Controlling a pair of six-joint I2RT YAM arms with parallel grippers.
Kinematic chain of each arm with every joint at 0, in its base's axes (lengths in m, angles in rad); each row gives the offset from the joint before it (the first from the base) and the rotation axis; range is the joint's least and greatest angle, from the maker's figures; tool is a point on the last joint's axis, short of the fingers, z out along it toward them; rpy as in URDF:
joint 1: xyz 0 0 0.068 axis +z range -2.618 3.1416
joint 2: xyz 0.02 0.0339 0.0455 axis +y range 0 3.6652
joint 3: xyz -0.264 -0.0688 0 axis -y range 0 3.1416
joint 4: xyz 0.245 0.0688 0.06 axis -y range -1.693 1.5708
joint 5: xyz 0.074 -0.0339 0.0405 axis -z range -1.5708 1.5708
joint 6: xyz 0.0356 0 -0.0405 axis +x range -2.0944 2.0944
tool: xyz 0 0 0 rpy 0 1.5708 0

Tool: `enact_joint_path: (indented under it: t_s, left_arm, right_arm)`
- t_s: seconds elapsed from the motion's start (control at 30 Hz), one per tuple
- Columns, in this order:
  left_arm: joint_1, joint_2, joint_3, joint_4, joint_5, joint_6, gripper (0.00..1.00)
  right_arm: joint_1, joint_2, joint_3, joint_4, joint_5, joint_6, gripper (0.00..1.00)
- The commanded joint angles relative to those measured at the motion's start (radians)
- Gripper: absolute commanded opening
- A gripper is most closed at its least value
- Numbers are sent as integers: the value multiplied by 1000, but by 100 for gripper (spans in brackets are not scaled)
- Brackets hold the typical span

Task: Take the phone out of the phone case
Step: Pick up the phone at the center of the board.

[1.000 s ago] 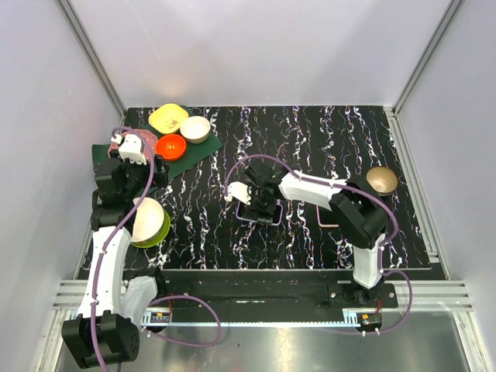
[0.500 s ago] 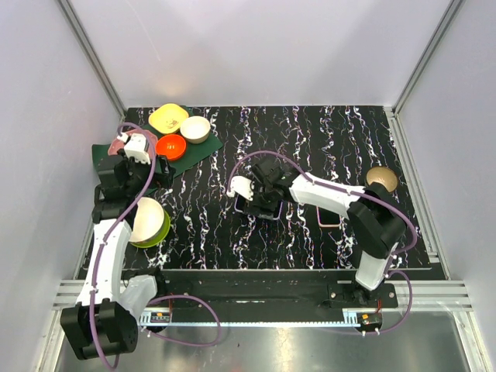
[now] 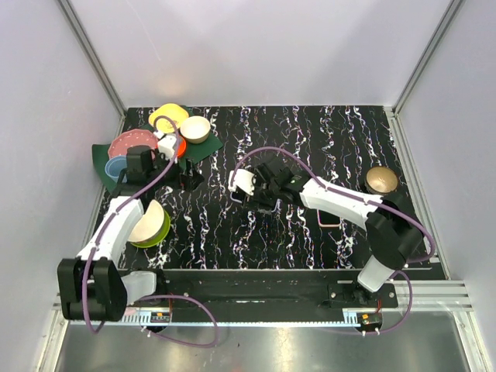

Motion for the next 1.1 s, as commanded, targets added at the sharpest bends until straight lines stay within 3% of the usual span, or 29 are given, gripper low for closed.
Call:
enact_joint_path:
  t_s: [0.0, 0.37, 1.07]
  left_arm:
    - [-48, 81, 91, 74, 115, -39, 99]
    - [-107, 299, 229, 77, 267, -143, 99]
    - [-219, 374, 211, 142, 333, -183, 98]
  right_arm:
    - [34, -79, 9, 118, 39, 19, 8]
    - [47, -119, -72, 294, 145, -1, 8]
    - [61, -165, -104, 360, 125, 10, 9]
